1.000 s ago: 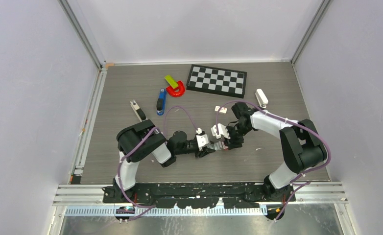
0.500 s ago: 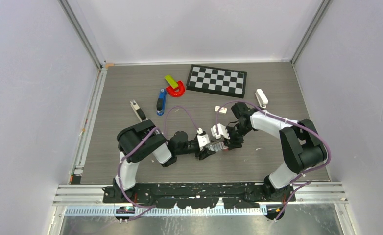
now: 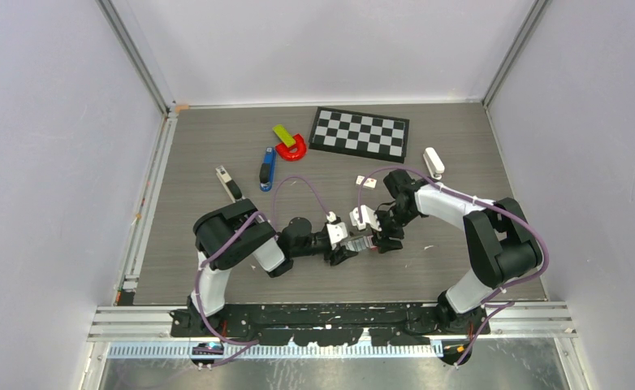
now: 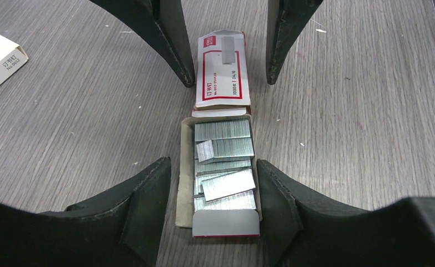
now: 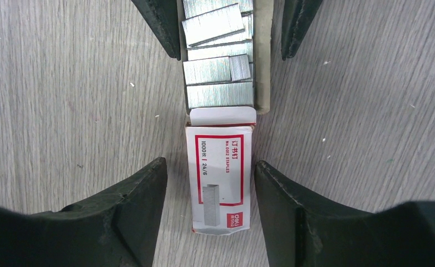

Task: Unload the staples from the stapler
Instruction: Close the staple box at the center of the board.

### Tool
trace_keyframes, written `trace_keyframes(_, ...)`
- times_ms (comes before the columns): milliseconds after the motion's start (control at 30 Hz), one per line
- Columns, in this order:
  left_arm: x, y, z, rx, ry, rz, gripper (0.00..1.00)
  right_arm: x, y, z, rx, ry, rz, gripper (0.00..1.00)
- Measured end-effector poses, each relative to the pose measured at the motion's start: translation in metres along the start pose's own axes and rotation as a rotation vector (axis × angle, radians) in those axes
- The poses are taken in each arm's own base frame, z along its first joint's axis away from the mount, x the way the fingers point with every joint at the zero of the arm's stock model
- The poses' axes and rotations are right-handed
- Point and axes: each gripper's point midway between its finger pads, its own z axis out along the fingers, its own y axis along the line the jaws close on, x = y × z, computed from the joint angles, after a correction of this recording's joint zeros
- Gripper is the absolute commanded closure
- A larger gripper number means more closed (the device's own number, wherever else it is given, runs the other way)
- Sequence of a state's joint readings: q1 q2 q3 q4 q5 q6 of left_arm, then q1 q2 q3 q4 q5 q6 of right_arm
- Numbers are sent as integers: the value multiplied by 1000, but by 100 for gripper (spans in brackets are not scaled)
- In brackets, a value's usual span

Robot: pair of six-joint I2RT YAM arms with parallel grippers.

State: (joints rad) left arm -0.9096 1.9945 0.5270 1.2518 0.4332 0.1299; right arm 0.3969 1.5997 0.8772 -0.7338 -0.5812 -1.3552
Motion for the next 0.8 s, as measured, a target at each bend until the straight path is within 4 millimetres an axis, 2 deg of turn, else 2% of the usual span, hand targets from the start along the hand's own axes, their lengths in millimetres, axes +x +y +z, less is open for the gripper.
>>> trace_keyframes(233, 0, 0, -2, -5, 3, -11, 32, 0, 2, -7, 0, -21, 31, 30)
trace_keyframes(500, -2, -2, -10, -29, 5, -69, 24, -18, -3, -21, 26, -86, 38, 30)
trace_keyframes(800, -39, 5, -18, -87, -79, -183, 17, -21, 4, -25, -3, -106, 65, 28)
